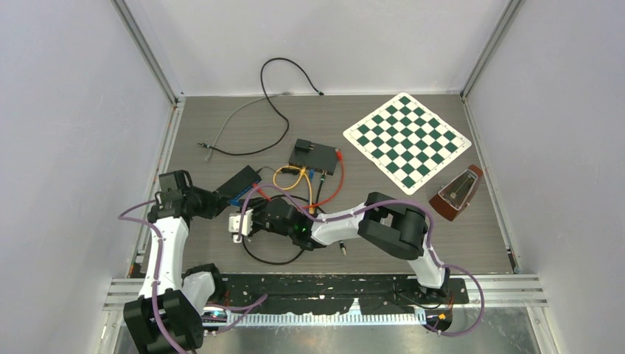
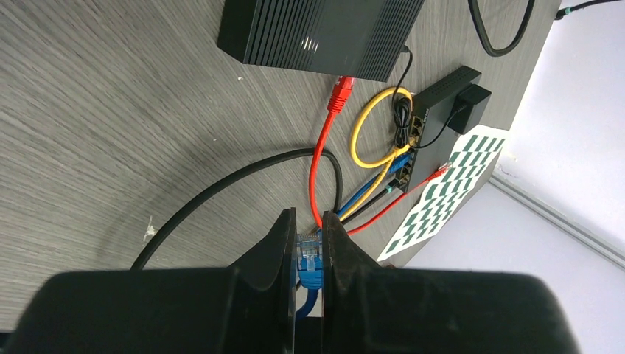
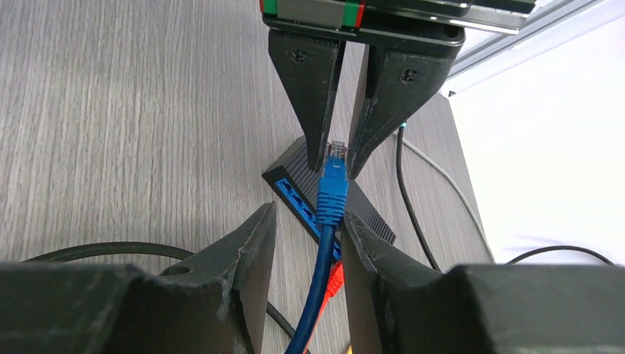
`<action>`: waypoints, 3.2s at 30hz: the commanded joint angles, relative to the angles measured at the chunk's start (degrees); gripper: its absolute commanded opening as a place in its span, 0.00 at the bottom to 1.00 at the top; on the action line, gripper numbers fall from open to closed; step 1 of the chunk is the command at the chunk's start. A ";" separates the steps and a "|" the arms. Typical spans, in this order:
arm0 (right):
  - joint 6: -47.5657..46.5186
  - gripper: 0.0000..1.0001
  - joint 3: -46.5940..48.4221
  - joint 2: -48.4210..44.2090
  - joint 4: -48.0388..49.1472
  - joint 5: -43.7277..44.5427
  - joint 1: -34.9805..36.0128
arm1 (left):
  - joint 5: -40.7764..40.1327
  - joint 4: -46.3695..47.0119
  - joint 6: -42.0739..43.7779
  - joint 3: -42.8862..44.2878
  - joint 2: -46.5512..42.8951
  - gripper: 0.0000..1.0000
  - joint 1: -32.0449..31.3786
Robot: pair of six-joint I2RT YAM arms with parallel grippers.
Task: Insert the plug into the switch port
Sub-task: Pick up the connector from the center of the board, then insert the connector into the switch port.
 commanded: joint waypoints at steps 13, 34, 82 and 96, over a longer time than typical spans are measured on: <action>-3.98 0.10 2.11 0.89 11.02 1.51 0.40 | 3.50 -5.94 0.11 1.26 -0.91 0.00 -0.46; 3.52 0.12 6.01 -3.47 -8.14 -1.26 -0.89 | 2.22 -8.22 -1.66 2.65 -0.97 0.00 -0.51; 44.67 0.05 17.08 15.80 -10.13 16.22 -5.88 | 8.77 8.43 35.57 28.65 50.41 0.39 3.05; 45.10 0.05 12.06 15.05 0.74 14.42 -5.97 | 14.11 8.12 36.11 27.87 52.03 0.32 3.05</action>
